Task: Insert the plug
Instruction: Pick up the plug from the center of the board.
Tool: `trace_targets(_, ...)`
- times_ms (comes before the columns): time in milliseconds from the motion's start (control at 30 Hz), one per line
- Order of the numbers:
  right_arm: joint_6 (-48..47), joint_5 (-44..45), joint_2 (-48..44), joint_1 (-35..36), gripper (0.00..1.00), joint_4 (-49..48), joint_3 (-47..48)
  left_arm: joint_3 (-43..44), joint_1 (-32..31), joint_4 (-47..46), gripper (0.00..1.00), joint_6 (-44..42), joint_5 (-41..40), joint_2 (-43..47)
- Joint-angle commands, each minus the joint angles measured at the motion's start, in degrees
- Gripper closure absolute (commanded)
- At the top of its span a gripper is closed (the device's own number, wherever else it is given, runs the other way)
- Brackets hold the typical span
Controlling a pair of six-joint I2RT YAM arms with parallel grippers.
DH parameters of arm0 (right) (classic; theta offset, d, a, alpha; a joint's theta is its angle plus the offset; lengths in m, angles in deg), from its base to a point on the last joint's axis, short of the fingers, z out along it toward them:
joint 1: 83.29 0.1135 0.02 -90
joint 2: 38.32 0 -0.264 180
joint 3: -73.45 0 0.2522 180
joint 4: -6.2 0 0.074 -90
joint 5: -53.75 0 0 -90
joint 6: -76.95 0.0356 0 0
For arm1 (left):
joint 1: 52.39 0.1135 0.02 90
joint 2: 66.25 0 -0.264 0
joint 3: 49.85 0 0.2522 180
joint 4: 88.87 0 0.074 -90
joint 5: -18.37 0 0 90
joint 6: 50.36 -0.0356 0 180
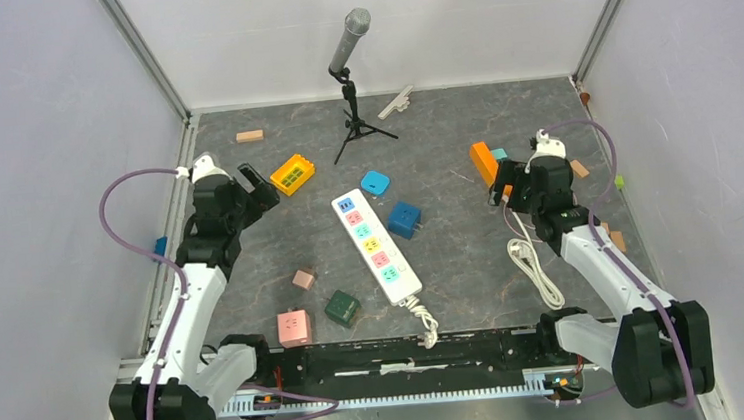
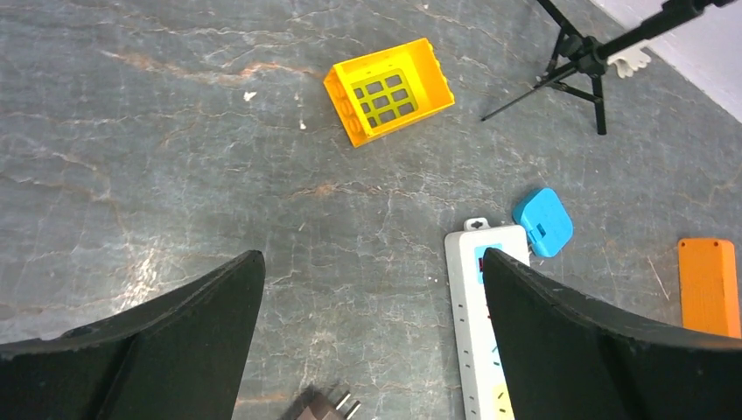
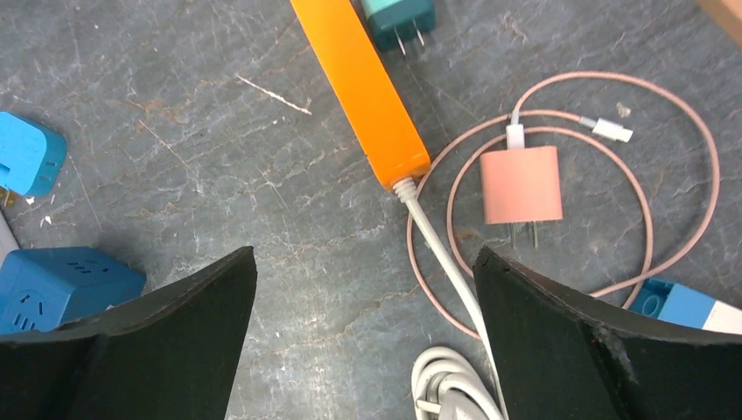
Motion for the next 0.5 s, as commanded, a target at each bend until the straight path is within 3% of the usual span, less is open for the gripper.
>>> trace_targets(0, 2.8, -1.8, 2.9, -0.3, 0.02, 6.1, 5.4, 5.7, 0.2, 9.7, 0.0, 4.7, -3.6, -1.6)
trace_targets(200, -1.0, -4.8, 4.0, -0.3, 0.02, 6.9, 6.4, 5.2, 0.2, 11.7, 0.0, 1.5, 4.0, -1.9)
trace_targets(467, -3.2, -8.2, 1.8, -0.7, 0.02, 7.0, 2.5, 3.0, 0.1, 12.4, 0.0, 6.8, 14.6, -2.7)
